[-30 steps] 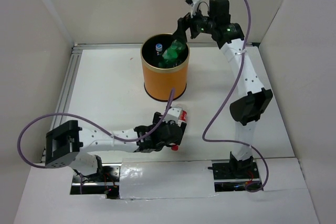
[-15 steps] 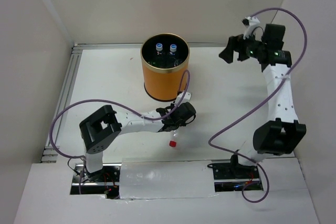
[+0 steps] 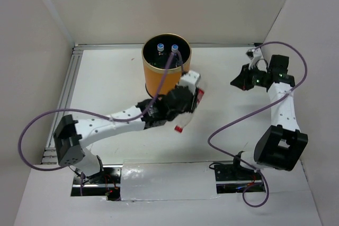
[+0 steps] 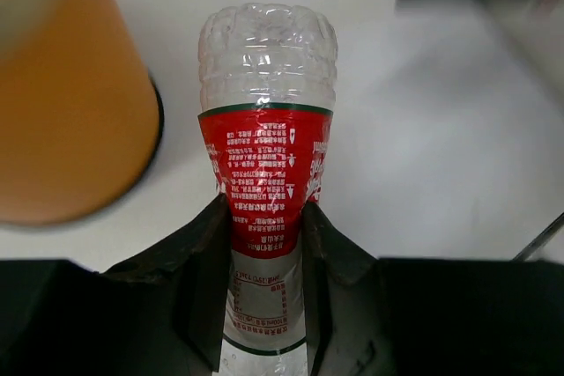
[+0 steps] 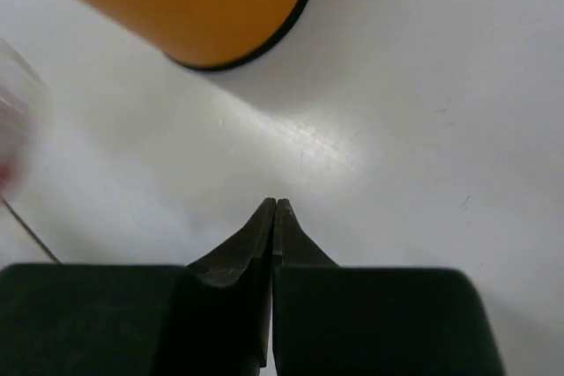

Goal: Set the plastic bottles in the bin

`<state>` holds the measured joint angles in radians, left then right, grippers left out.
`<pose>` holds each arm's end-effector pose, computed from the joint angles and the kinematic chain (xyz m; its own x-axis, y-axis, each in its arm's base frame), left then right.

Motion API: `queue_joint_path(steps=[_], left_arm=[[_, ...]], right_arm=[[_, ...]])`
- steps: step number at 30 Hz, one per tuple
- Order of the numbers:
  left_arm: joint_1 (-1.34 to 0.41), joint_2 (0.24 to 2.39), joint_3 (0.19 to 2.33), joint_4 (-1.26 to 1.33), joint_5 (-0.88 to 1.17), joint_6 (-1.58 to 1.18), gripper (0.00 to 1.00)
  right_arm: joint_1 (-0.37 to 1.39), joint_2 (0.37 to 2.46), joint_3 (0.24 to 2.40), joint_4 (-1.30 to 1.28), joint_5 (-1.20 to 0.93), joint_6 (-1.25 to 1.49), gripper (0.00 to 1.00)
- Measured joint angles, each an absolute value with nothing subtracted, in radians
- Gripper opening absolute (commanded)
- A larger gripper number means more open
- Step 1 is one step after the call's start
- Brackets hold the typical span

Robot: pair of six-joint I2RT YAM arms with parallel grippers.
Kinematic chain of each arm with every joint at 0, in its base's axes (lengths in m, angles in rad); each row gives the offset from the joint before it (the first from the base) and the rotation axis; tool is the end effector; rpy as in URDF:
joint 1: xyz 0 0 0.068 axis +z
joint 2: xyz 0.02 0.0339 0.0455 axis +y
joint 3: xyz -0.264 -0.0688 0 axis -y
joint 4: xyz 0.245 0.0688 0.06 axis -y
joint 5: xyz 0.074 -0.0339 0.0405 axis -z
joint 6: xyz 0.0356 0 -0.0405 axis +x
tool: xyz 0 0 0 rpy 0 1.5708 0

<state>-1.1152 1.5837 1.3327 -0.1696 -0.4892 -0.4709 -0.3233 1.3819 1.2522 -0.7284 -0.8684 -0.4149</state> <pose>0.1786 -0.3266 0.3317 -0.4341 -0.0242 -0.9005 0.4567 0.8558 -0.2432 0.2784 -0.0646 0.3272 -0.5485 -0.0909 -0.8312 -0.5344 0.8026 0.2649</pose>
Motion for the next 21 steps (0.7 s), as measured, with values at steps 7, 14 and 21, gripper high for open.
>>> queue_joint_path(steps=[7,14,21], left_arm=[[-0.844,1.528,1.614,0.036,-0.493,-0.391,0.0],[-0.691,1.698,1.75,0.184,-0.578,-0.335,0.0],[-0.64,1.914,1.824,0.173,-0.634,-0.267,0.48]], right_arm=[[-0.323,1.325,0.998,-0.813,-0.894,-0.661,0.62],[-0.323,1.239,0.922,-0.847,-0.896,-0.774,0.69],[-0.323,1.192,0.922,-0.848,-0.899,-0.826,1.0]])
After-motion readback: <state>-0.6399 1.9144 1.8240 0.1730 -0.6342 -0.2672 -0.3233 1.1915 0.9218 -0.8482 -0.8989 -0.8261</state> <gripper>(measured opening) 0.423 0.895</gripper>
